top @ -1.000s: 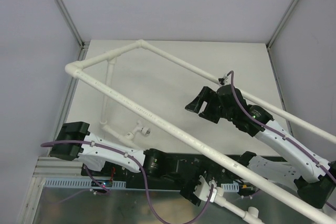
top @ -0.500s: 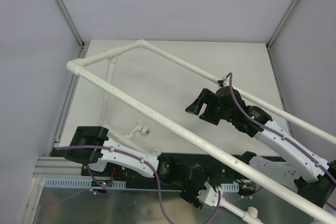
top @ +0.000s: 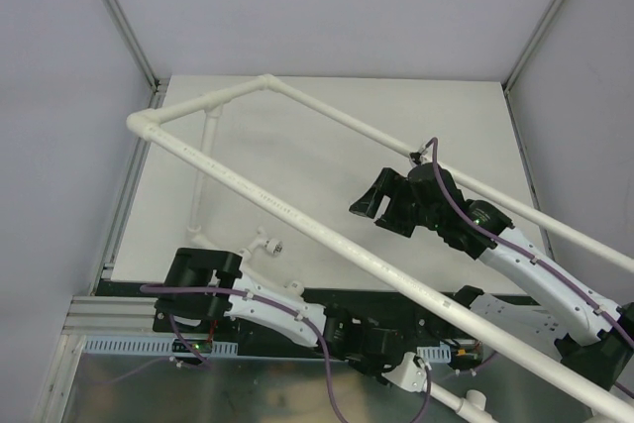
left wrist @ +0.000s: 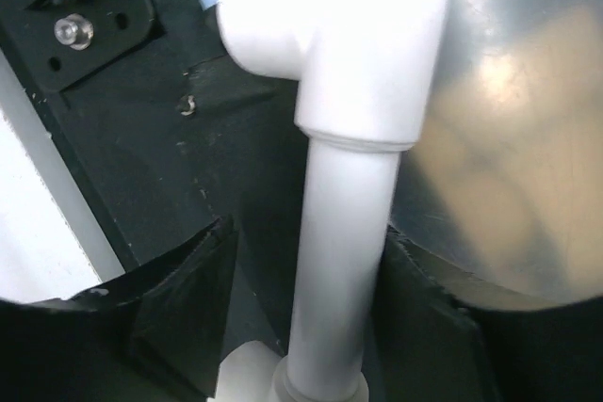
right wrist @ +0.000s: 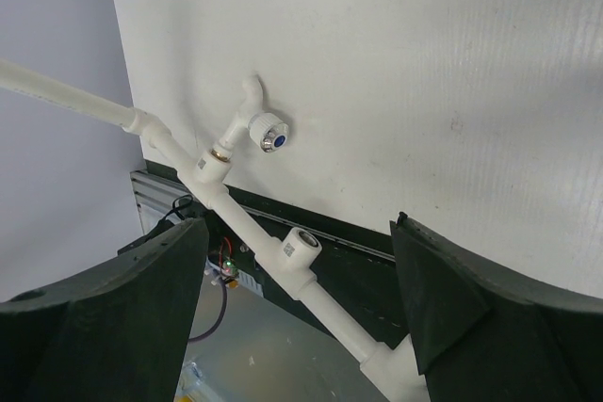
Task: Install the water faucets
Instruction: Adjust the adaptor at the center of the board.
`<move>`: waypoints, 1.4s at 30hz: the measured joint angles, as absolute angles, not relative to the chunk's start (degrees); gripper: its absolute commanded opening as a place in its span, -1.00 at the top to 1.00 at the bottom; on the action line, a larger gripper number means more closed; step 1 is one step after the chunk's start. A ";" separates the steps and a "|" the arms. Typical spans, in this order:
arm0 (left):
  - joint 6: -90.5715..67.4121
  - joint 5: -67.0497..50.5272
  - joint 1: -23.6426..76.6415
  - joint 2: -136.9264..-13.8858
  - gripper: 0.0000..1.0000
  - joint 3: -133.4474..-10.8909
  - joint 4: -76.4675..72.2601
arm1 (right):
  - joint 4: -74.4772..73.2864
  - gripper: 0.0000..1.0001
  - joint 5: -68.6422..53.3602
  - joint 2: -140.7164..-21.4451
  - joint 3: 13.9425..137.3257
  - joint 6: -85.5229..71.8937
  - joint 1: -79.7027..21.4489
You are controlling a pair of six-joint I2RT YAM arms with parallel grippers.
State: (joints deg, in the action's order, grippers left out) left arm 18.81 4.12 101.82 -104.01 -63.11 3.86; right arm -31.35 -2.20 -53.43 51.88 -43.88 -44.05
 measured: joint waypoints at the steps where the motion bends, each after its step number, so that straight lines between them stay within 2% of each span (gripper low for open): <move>1: 18.76 4.12 101.97 -104.44 0.33 -63.55 4.67 | -31.35 -0.71 -2.31 -53.43 51.88 -43.90 -44.03; 2: 18.46 4.19 102.06 -104.71 0.61 -63.81 5.26 | -31.35 -0.71 -2.39 -53.43 51.88 -43.90 -44.03; 4: 19.14 4.10 102.98 -105.51 0.96 -65.04 7.27 | -31.35 -0.71 -2.46 -53.43 51.88 -43.90 -43.94; 5: 19.92 4.27 103.31 -105.95 1.00 -65.95 8.62 | -31.35 -0.71 -2.46 -53.43 51.88 -43.90 -43.90; 20: 16.51 7.44 103.50 -105.91 1.00 -68.88 14.72 | -31.38 -0.71 -3.11 -54.41 51.88 -42.04 -43.48; 34: 18.83 18.59 101.60 -82.11 1.00 -66.59 13.41 | -31.94 -0.71 -6.72 -60.69 51.88 -35.55 -43.35; 42: 20.93 19.22 102.13 -81.36 1.00 -67.51 13.32 | -31.14 -0.71 -8.56 -68.31 52.27 -34.63 -43.24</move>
